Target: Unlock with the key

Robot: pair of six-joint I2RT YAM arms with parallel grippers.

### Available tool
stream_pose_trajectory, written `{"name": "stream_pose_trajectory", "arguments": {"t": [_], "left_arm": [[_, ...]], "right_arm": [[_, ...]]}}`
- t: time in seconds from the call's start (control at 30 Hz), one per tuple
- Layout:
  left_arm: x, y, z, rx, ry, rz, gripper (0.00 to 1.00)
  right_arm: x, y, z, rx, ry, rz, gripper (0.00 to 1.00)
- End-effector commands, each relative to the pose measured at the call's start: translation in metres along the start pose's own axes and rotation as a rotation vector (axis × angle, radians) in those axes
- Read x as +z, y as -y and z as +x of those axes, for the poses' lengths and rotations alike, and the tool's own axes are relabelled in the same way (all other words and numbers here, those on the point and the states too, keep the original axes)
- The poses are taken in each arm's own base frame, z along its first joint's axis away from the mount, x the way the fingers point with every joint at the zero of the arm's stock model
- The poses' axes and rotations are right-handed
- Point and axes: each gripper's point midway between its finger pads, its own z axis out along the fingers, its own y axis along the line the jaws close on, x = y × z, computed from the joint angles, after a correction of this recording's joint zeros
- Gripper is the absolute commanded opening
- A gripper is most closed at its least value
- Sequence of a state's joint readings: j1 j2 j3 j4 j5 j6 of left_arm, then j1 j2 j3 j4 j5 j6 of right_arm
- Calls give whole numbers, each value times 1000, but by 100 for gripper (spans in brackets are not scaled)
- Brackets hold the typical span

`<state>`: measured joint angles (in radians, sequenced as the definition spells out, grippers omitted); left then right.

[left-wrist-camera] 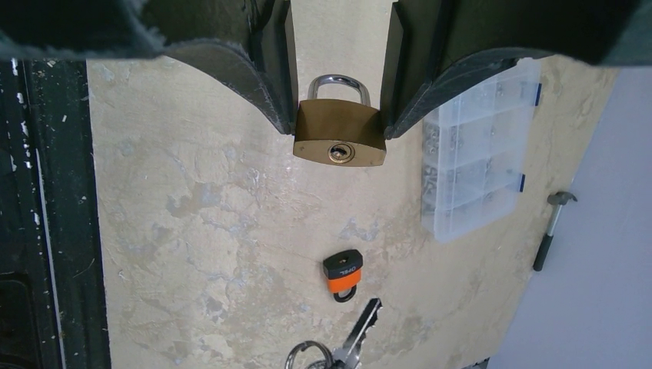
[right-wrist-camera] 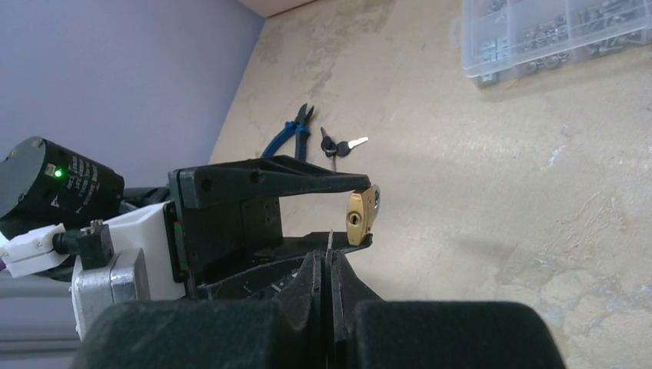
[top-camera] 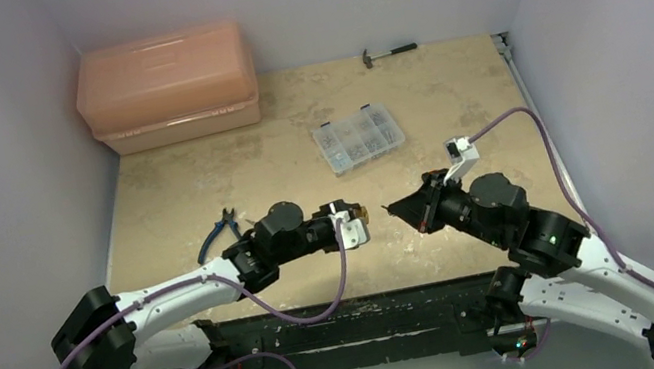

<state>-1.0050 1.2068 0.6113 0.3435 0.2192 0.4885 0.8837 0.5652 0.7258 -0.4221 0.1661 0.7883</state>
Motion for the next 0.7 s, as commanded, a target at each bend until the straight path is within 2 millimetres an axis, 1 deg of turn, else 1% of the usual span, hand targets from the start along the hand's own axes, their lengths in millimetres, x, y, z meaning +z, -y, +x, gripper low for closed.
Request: {"name": "stream_pose_trajectory", "arguments": {"t": [0.0, 0.4, 0.67], "left_arm": [[4, -23, -32, -9, 85, -80, 0], [1, -22, -31, 10, 72, -84, 0], [0, -22, -32, 14, 79, -96, 0]], "right_arm": [[-2, -26, -14, -56, 7, -87, 0], [10, -26, 3, -83, -80, -87, 0], [16, -26, 7, -93, -103, -75, 0]]}}
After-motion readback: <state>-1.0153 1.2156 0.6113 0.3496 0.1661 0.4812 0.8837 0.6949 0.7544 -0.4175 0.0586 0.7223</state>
